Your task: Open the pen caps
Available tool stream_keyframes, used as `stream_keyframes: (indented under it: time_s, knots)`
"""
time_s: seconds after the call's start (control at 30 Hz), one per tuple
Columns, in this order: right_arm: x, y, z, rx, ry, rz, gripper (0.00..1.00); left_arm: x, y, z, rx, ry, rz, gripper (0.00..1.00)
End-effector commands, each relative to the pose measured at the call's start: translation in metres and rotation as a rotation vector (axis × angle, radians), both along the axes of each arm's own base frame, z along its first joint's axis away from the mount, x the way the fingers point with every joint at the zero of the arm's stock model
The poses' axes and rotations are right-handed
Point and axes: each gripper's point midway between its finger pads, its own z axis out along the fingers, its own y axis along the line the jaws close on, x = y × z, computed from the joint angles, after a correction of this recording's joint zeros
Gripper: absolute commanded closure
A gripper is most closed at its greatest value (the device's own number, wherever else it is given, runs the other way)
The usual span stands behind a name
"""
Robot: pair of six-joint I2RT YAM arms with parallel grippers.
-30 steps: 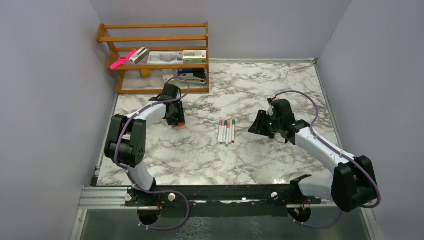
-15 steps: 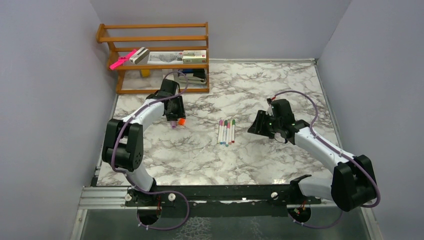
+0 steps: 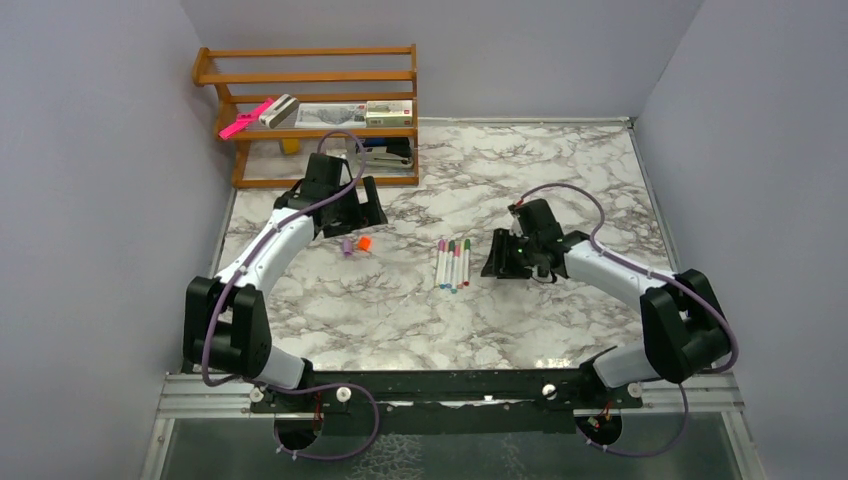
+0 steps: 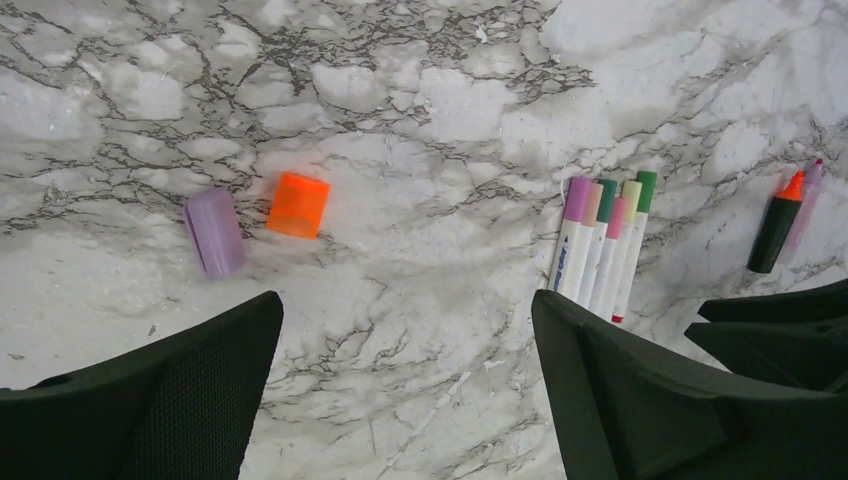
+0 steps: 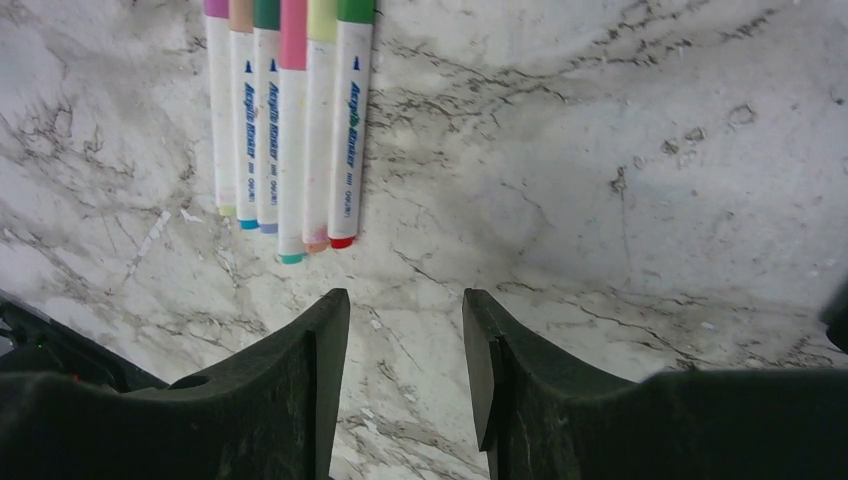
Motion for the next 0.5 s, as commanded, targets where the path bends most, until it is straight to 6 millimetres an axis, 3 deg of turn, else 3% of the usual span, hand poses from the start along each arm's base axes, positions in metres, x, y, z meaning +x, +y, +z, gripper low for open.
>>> stream_keyframes:
  time_s: [0.0,0.47]
  knots:
    - [0.018,0.012,0.009,-0.043,-0.048,0.011,0.54,-0.017,-0.010,0.016,-0.071,-0.019,-0.041,0.01]
    - [0.037,0.033,-0.008,-0.223,-0.029,0.005,0.62,-0.039,-0.019,0.037,-0.142,-0.066,-0.112,0.01]
